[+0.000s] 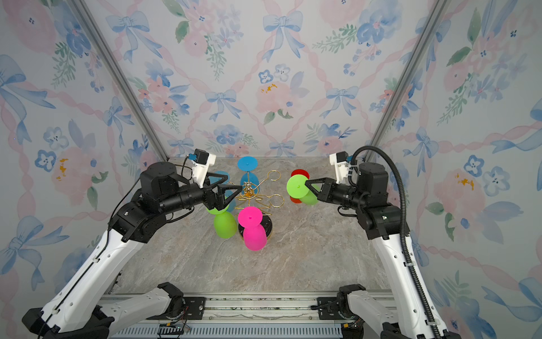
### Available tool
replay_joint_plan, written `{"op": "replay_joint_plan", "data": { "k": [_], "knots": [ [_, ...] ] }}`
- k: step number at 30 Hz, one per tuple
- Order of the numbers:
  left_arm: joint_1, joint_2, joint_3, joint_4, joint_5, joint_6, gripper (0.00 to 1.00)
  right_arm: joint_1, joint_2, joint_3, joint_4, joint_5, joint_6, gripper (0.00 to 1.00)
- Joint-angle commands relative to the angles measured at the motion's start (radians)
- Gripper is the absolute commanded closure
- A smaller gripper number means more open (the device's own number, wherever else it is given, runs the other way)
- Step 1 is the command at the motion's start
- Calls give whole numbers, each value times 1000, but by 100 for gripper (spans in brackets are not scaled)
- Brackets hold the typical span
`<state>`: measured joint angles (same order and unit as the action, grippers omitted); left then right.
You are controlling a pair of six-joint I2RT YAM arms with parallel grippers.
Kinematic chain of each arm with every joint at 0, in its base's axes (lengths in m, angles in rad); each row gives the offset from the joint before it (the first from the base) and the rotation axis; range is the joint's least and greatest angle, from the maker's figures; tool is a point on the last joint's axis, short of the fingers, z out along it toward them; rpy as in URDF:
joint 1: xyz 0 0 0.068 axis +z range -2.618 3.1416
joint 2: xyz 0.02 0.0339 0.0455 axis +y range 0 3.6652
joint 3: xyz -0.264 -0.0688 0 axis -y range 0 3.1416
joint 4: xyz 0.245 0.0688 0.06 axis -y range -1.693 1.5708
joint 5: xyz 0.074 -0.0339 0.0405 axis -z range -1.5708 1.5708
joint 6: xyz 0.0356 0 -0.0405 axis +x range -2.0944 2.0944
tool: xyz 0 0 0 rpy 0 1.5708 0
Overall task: Take the wine glass off the wine glass rack
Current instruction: Pick up the wine glass from the wine glass rack.
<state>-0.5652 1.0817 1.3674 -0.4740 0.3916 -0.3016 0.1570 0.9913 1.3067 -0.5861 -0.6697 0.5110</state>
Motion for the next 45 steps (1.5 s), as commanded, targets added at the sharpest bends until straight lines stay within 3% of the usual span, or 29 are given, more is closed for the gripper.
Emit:
{"op": "replay_joint_plan", "data": {
  "k": [1, 13, 25, 35, 45],
  "knots": [
    [-69, 5, 29, 64, -14, -50, 10, -8, -45, 8, -19, 51, -127, 100],
    [-227, 86, 31, 221, 51, -136, 13, 10, -178, -52, 73, 31, -198, 100],
    [-274, 165, 34, 385, 156, -198, 23, 41, -266, -67, 124, -20, -229, 100],
    [-348, 242, 80, 452, 271, -199, 37, 78, -278, -67, 152, -70, -228, 100],
    [-366, 266, 102, 484, 297, -211, 54, 93, -287, -80, 154, -73, -240, 100]
  ]
}}
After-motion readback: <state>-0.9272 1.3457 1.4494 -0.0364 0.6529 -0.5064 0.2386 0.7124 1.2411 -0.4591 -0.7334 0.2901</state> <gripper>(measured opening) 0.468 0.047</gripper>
